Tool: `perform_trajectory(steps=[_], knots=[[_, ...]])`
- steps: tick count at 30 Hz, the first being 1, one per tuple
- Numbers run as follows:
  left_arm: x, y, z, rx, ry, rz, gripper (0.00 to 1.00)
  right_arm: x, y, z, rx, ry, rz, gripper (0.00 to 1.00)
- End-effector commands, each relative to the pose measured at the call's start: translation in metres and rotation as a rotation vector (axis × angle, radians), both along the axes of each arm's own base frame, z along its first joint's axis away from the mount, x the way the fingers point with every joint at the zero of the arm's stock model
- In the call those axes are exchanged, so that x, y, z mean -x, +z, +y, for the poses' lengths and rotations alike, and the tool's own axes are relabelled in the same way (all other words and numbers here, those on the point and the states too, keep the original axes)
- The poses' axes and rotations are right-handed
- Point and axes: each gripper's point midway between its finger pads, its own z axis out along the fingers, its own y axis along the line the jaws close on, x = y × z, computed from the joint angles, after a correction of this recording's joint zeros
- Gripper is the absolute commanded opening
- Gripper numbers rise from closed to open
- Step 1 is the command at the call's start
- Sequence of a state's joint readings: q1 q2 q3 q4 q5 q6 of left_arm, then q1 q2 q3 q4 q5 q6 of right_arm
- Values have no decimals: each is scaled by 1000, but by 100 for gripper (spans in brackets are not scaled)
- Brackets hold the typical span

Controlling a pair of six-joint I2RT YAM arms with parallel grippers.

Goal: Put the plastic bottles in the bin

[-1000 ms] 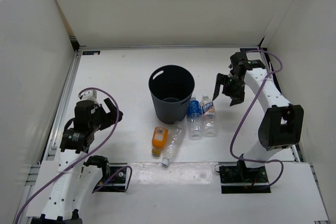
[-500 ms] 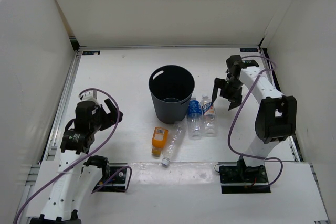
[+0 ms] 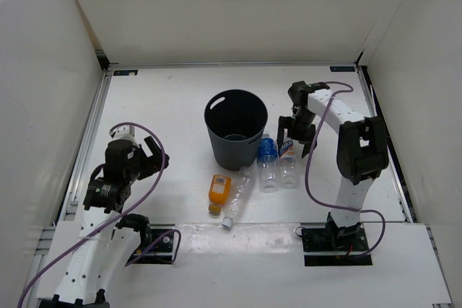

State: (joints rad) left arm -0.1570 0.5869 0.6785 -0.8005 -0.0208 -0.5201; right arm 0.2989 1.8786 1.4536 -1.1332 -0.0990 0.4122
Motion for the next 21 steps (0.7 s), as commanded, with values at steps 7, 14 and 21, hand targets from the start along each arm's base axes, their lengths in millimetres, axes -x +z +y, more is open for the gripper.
perform_trajectory(steps=[7,14,21], knots=[[-2,1,2,-32,-1,-27,100,5,-8,0,69,-26,107,88],[-3,-2,1,-41,-9,-32,100,10,-21,-6,94,-29,183,76],[-5,-5,-1,-49,-18,-29,100,6,-16,-12,81,-74,167,63]])
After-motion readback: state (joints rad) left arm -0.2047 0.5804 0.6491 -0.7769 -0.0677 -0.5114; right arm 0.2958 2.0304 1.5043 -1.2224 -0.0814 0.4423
